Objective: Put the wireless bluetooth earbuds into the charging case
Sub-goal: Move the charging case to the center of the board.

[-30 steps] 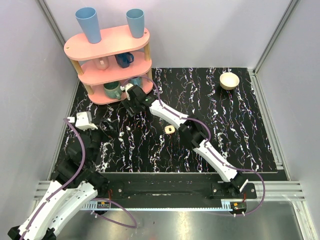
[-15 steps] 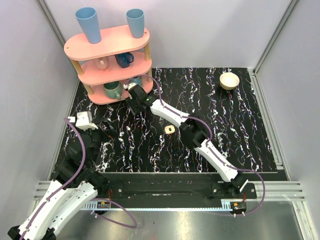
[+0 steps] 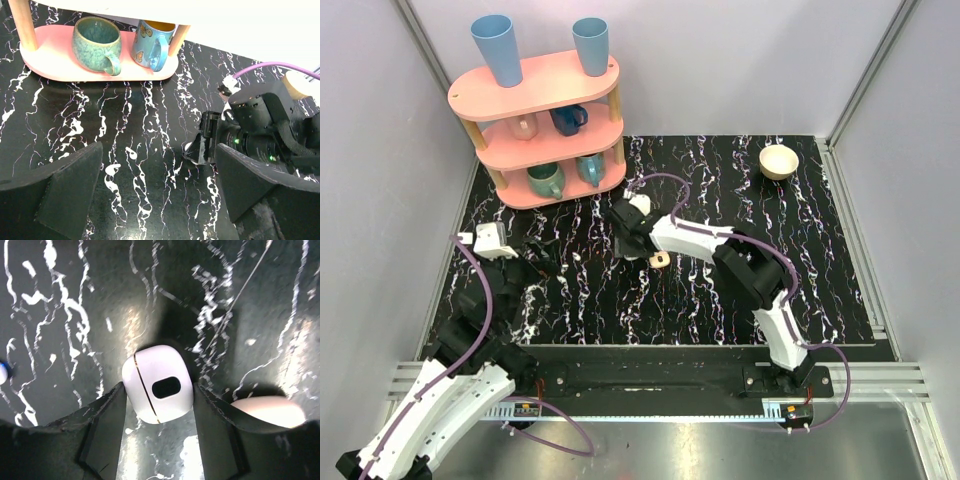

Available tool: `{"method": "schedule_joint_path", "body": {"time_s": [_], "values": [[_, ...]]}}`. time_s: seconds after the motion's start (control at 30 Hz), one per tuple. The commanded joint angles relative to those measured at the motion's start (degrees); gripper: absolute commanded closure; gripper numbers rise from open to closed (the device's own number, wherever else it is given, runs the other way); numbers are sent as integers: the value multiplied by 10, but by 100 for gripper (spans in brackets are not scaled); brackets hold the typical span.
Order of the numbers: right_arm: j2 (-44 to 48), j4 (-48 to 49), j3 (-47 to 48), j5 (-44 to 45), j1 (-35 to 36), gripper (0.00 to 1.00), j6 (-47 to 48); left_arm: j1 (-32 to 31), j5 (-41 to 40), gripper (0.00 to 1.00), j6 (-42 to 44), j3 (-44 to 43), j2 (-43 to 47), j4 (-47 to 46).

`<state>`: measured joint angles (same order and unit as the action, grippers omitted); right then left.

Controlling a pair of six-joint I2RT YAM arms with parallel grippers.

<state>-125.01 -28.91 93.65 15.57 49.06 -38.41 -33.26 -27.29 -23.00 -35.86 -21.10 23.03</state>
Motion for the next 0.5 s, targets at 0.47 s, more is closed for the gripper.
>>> {"method": "schedule_joint_path", "body": {"time_s": [0.47], "values": [[-23, 4, 78, -25, 32, 18, 39, 3, 12, 1, -10, -4, -2, -19]]}}
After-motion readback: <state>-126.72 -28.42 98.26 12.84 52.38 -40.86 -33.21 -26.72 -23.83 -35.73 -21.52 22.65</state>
